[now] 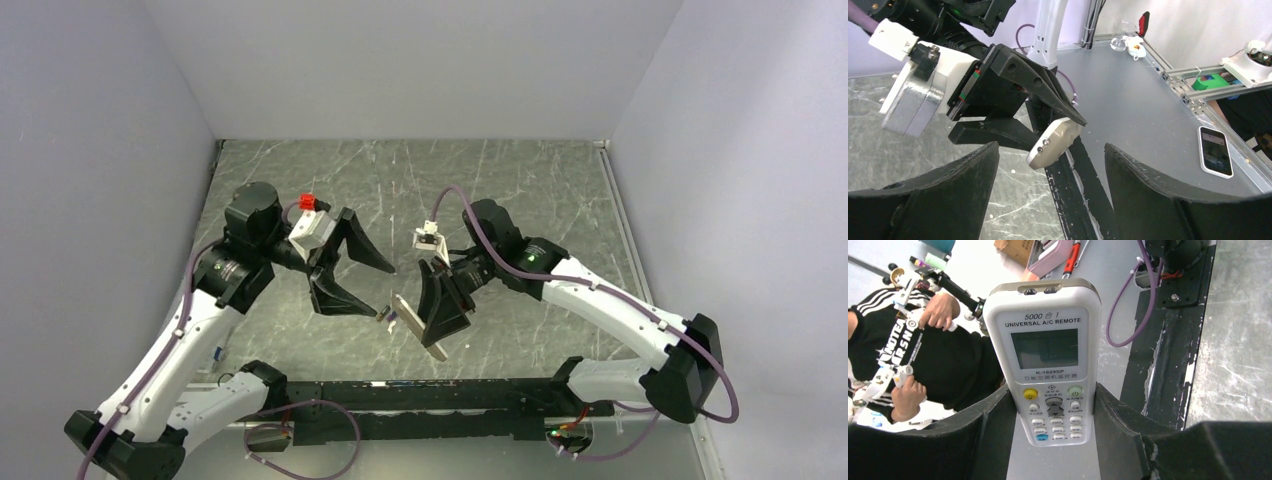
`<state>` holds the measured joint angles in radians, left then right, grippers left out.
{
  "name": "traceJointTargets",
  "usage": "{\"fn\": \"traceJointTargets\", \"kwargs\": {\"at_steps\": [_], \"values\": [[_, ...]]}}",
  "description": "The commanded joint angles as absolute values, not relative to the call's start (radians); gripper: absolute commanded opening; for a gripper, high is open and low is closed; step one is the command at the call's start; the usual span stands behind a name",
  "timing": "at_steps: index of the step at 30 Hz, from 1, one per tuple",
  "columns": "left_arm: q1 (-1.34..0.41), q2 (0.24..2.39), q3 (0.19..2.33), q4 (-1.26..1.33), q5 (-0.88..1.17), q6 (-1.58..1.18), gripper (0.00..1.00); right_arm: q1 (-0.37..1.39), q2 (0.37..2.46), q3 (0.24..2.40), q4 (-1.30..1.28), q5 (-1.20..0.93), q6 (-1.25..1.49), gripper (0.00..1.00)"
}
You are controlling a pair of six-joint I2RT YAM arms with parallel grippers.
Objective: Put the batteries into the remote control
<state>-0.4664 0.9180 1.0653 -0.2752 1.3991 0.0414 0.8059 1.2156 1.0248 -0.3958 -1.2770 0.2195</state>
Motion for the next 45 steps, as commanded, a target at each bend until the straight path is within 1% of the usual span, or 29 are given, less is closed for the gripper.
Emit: {"fn": "traceJointTargets", "kwargs": {"at_steps": [1, 6, 12, 22, 25, 30, 33, 35, 36, 37, 39, 40, 43, 45], "values": [[-0.496, 0.945, 1.064, -0.194, 1.461, 0.038, 0.81, 0.833, 1.234, 1.091, -0.275, -1.313, 0.279, 0.2], [-0.535, 0.96, 1.073, -0.234, 1.452, 0.081, 0.78, 0.841, 1.26, 1.113, -0.226, -1.328, 0.313, 0.2], [-0.559, 0.967, 1.076, -0.273, 1.456, 0.126, 0.67, 0.849, 1.274, 1.132, -0.192, -1.34, 0.333, 0.2], [-0.585, 0.981, 1.089, -0.325, 1.461, 0.176, 0.56, 0.853, 1.285, 1.132, -0.107, -1.355, 0.396, 0.2], [-0.589, 0.985, 1.094, -0.353, 1.466, 0.206, 0.49, 0.854, 1.285, 1.136, -0.092, -1.357, 0.408, 0.2], [-0.593, 0.993, 1.104, -0.392, 1.471, 0.238, 0.35, 0.856, 1.283, 1.138, -0.091, -1.355, 0.414, 0.21], [-0.595, 0.995, 1.111, -0.421, 1.469, 0.261, 0.24, 0.857, 1.281, 1.136, -0.092, -1.35, 0.417, 0.22], [-0.595, 0.997, 1.122, -0.451, 1.468, 0.289, 0.13, 0.857, 1.279, 1.135, -0.098, -1.343, 0.414, 0.25], [-0.595, 0.997, 1.131, -0.47, 1.464, 0.305, 0.06, 0.858, 1.277, 1.135, -0.107, -1.34, 0.409, 0.28], [-0.595, 0.997, 1.137, -0.485, 1.46, 0.319, 0.0, 0.859, 1.274, 1.136, -0.12, -1.334, 0.4, 0.34], [-0.595, 0.992, 1.145, -0.504, 1.455, 0.333, 0.0, 0.859, 1.27, 1.142, -0.163, -1.309, 0.369, 0.45], [-0.595, 0.988, 1.145, -0.506, 1.449, 0.334, 0.0, 0.859, 1.266, 1.144, -0.183, -1.3, 0.351, 0.48], [-0.595, 0.973, 1.137, -0.491, 1.426, 0.314, 0.0, 0.858, 1.245, 1.144, -0.22, -1.281, 0.303, 0.56], [-0.595, 0.962, 1.125, -0.466, 1.412, 0.284, 0.0, 0.856, 1.229, 1.14, -0.24, -1.263, 0.284, 0.58]]}}
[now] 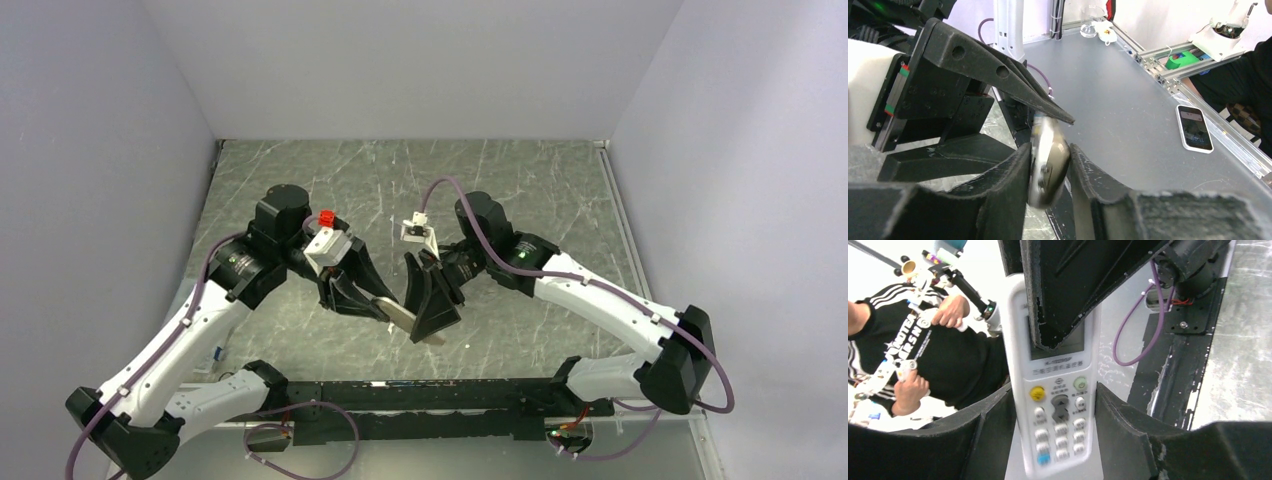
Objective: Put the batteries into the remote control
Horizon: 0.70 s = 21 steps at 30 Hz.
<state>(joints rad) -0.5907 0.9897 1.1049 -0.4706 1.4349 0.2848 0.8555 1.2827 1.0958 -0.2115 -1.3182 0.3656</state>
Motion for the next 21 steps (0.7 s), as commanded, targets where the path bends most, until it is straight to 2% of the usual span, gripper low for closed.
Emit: {"fn": "traceJointTargets", "kwargs": {"at_steps": [1, 5, 7, 9, 14, 21], "values": [[-0.595, 0.955, 1.113, -0.452, 1.408, 0.27, 0.0, 0.856, 1.223, 1.139, -0.246, -1.258, 0.277, 0.59], [-0.595, 0.927, 1.074, -0.389, 1.372, 0.209, 0.0, 0.85, 1.207, 1.146, -0.314, -1.216, 0.234, 0.68], [-0.595, 0.915, 1.059, -0.363, 1.364, 0.18, 0.0, 0.845, 1.2, 1.154, -0.352, -1.188, 0.206, 0.79], [-0.595, 0.907, 1.048, -0.342, 1.354, 0.152, 0.0, 0.837, 1.19, 1.158, -0.38, -1.163, 0.183, 0.99], [-0.595, 0.886, 1.026, -0.312, 1.314, 0.1, 0.0, 0.824, 1.151, 1.177, -0.46, -1.062, 0.125, 1.0], [-0.595, 0.866, 0.977, -0.281, 1.265, 0.039, 0.0, 0.801, 1.083, 1.205, -0.564, -0.789, 0.085, 1.0]]}}
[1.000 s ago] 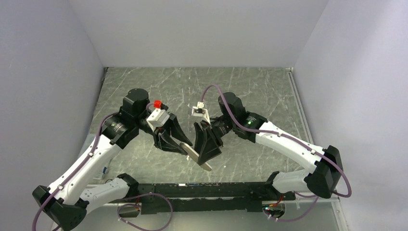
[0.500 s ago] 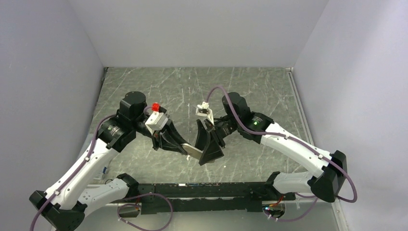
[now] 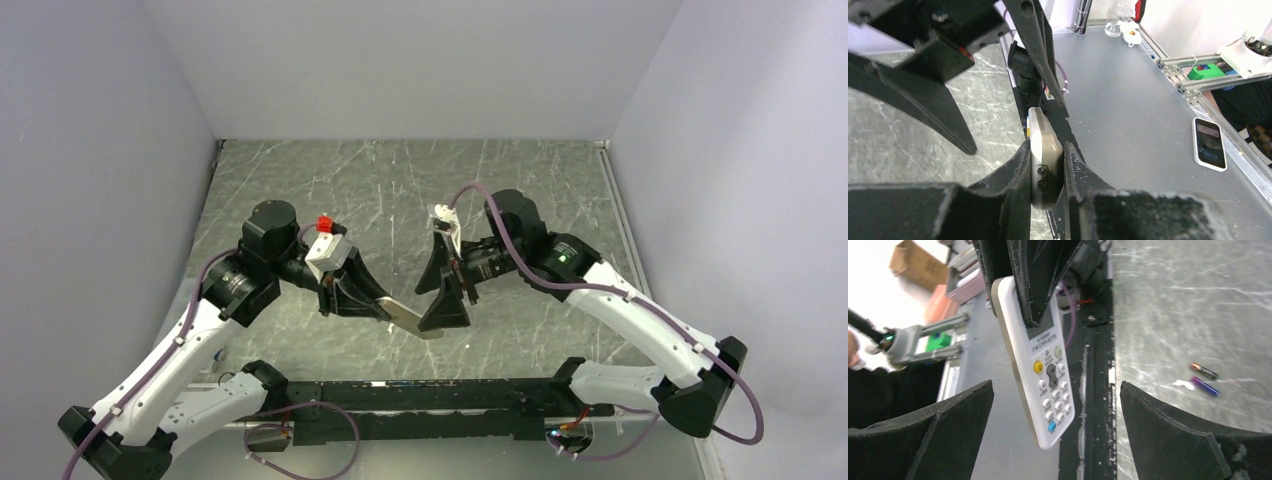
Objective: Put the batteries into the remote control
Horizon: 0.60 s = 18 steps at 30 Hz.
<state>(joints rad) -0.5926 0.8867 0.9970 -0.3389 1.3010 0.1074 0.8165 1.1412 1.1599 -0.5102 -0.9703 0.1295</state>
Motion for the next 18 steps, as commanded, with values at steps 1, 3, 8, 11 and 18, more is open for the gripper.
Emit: {"fn": "traceJointTargets", "kwargs": {"at_steps": [1, 3, 8, 11, 18], "values": [[-0.594, 0.865, 0.967, -0.268, 1.255, 0.022, 0.0, 0.798, 1.07, 1.201, -0.563, -0.726, 0.094, 1.0], [-0.595, 0.864, 0.95, -0.242, 1.235, -0.023, 0.0, 0.793, 1.032, 1.181, -0.549, -0.632, 0.117, 1.0], [-0.595, 0.864, 0.893, -0.153, 1.168, -0.144, 0.0, 0.78, 0.943, 1.109, -0.502, -0.481, 0.162, 1.0], [-0.595, 0.859, 0.855, -0.093, 1.131, -0.216, 0.0, 0.776, 0.908, 1.07, -0.489, -0.463, 0.171, 1.0], [-0.595, 0.828, 0.788, 0.012, 1.009, -0.389, 0.0, 0.775, 0.864, 0.965, -0.438, -0.487, 0.23, 0.98]]}}
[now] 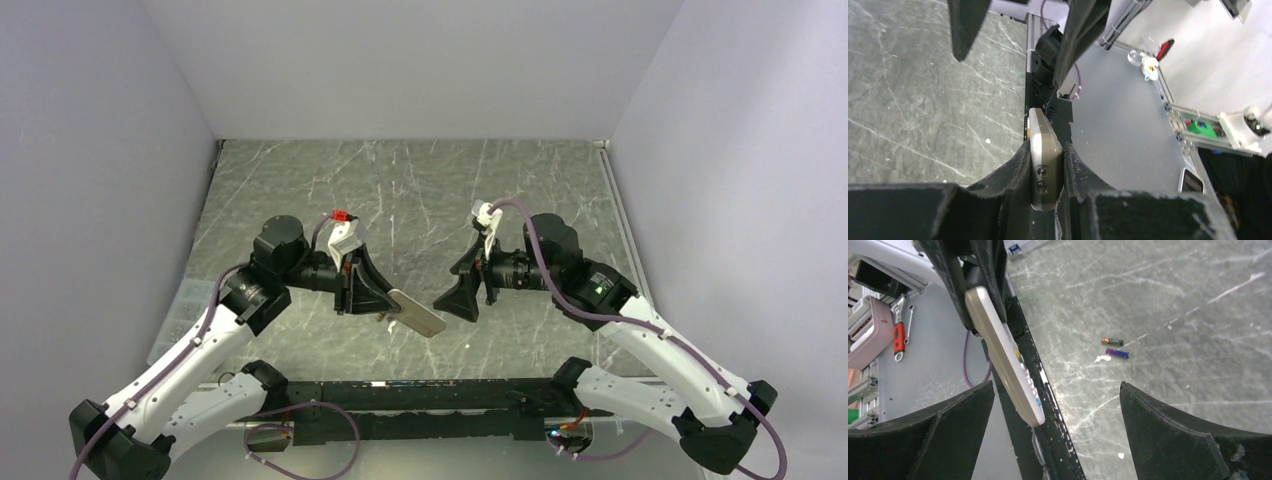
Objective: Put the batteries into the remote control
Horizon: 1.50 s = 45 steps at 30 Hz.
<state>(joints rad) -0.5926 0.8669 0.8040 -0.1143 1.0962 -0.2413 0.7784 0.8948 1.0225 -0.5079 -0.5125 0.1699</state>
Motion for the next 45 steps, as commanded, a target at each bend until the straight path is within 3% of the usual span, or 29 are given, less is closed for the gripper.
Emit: {"fn": "traceJointTargets", "kwargs": {"at_steps": [1, 28, 38, 45], "values": [[-0.595, 0.824, 0.782, 0.015, 0.987, -0.411, 0.0, 0.774, 0.854, 0.945, -0.416, -0.485, 0.25, 0.97], [-0.594, 0.625, 0.624, -0.019, 0.473, -0.959, 0.0, 0.657, 0.683, 0.554, 0.071, -0.567, 0.744, 0.91], [-0.594, 0.528, 0.476, 0.184, 0.389, -1.196, 0.0, 0.624, 0.739, 0.372, 0.539, -0.664, 1.093, 0.86], [-0.593, 0.506, 0.411, 0.299, 0.385, -1.26, 0.0, 0.625, 0.794, 0.33, 0.708, -0.67, 1.208, 0.79]]}}
